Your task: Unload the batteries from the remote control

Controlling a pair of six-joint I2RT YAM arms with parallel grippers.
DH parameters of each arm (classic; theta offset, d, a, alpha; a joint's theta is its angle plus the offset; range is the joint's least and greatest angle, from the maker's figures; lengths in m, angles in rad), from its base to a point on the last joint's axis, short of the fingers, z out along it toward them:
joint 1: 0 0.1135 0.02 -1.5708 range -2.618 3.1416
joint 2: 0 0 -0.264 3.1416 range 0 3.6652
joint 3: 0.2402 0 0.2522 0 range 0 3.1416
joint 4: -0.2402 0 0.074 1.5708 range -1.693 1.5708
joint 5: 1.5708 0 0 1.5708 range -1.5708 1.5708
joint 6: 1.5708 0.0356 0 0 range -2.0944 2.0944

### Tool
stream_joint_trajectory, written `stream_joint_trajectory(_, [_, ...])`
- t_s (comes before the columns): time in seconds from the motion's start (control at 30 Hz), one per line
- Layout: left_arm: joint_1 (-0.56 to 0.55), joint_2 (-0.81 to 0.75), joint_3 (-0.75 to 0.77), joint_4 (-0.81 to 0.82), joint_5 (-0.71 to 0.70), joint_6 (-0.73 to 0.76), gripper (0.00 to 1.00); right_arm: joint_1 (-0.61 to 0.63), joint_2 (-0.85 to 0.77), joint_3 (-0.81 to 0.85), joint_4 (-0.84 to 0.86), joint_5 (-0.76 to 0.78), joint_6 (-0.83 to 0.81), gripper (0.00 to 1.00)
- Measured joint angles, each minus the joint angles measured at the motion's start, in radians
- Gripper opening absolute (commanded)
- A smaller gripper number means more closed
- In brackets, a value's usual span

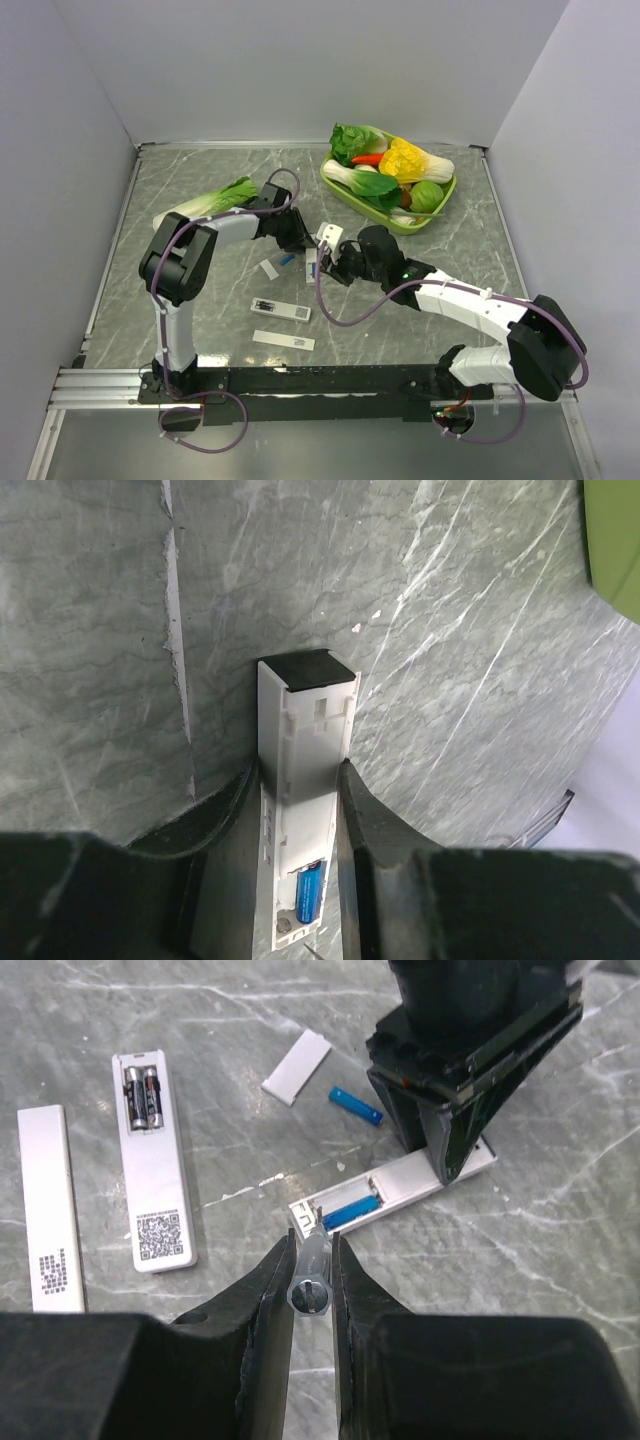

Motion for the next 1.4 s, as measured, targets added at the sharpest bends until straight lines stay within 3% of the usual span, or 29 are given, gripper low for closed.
stream_joint_trajectory(1.4, [-0.007,0.001,0.006,-0.005,-0.015,0.000,0.09,-0.006,0.120,0.148,-0.135,0.061,-0.082,0.00])
